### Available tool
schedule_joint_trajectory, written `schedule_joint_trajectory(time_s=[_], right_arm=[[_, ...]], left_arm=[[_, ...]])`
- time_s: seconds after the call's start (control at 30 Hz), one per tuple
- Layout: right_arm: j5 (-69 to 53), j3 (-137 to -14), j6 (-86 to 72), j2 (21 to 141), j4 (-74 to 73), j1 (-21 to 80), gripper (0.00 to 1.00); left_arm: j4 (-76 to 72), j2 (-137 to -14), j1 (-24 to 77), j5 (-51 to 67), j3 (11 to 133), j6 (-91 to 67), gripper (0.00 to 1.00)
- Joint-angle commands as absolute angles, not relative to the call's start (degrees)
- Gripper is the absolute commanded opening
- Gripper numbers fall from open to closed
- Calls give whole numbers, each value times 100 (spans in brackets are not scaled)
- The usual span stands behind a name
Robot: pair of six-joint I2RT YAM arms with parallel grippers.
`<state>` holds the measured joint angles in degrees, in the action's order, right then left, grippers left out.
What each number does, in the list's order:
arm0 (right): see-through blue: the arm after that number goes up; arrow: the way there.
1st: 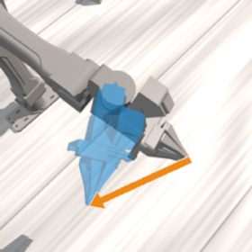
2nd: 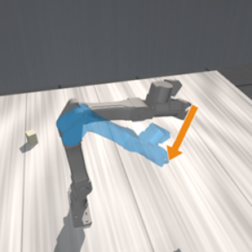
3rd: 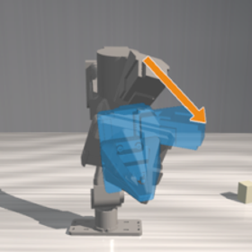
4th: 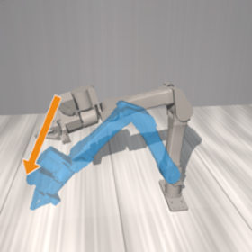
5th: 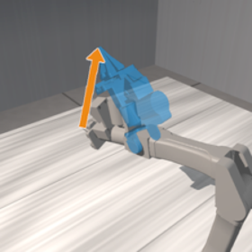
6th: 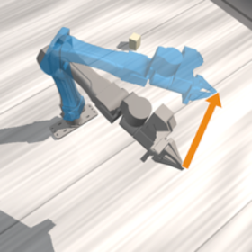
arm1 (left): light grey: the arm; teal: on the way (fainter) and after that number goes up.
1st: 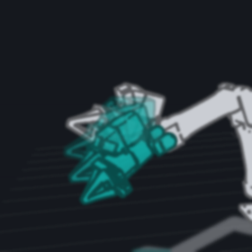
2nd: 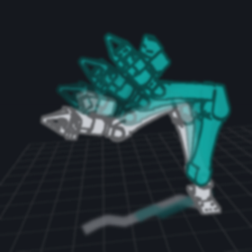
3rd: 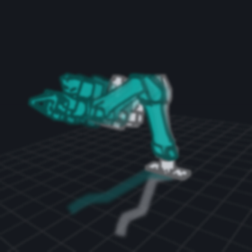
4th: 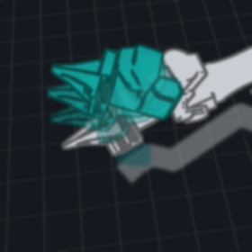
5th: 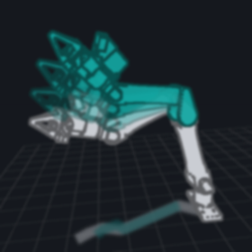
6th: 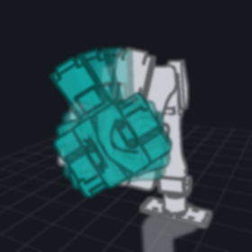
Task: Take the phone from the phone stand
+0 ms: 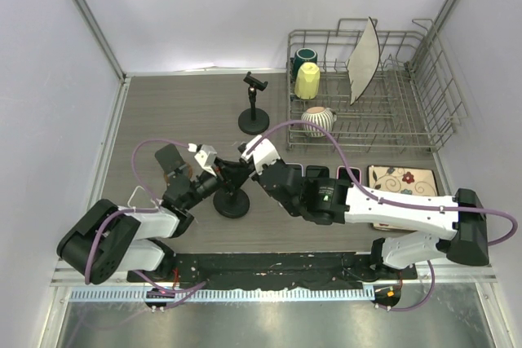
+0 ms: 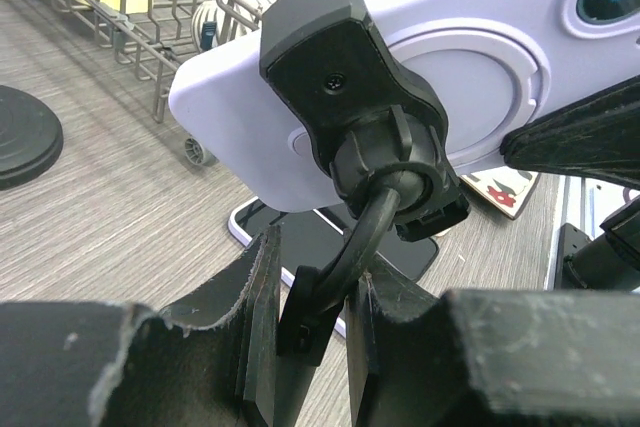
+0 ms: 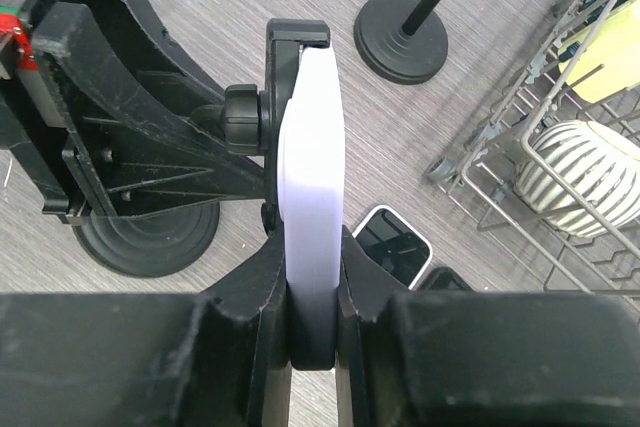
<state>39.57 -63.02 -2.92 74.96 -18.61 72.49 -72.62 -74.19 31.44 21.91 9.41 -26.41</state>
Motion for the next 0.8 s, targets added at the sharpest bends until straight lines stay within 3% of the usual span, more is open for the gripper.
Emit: schedule_joint_trajectory(time_s=[0.0,0.2,0.4,0.47,0.57,0.77], right_arm=[[4633,-5837,-352,7085,-1497,7084,1],[4237,-5098,-176,6751,322,7023,1],[3938,-4668,184,6671,1546,6996,8],[3797,-4693,246,6688,1670,6961,1],[3657,-4895,430,6776,1477,6952,1],[3244,-5352,975,6838,731,6952,1]], left_arm=[[-7628,-7584,3049,1397,905,-2953,0],[-8348,-8182,3225,1573,958,-3093,0],[-8851,-8543,3296,1802,1011,-3199,0],[-8859,-8517,3340,1828,1046,-3103,0],[-8833,-8403,3375,1819,1037,-2980,0],[-7851,-7736,3375,1986,1142,-2567,25]])
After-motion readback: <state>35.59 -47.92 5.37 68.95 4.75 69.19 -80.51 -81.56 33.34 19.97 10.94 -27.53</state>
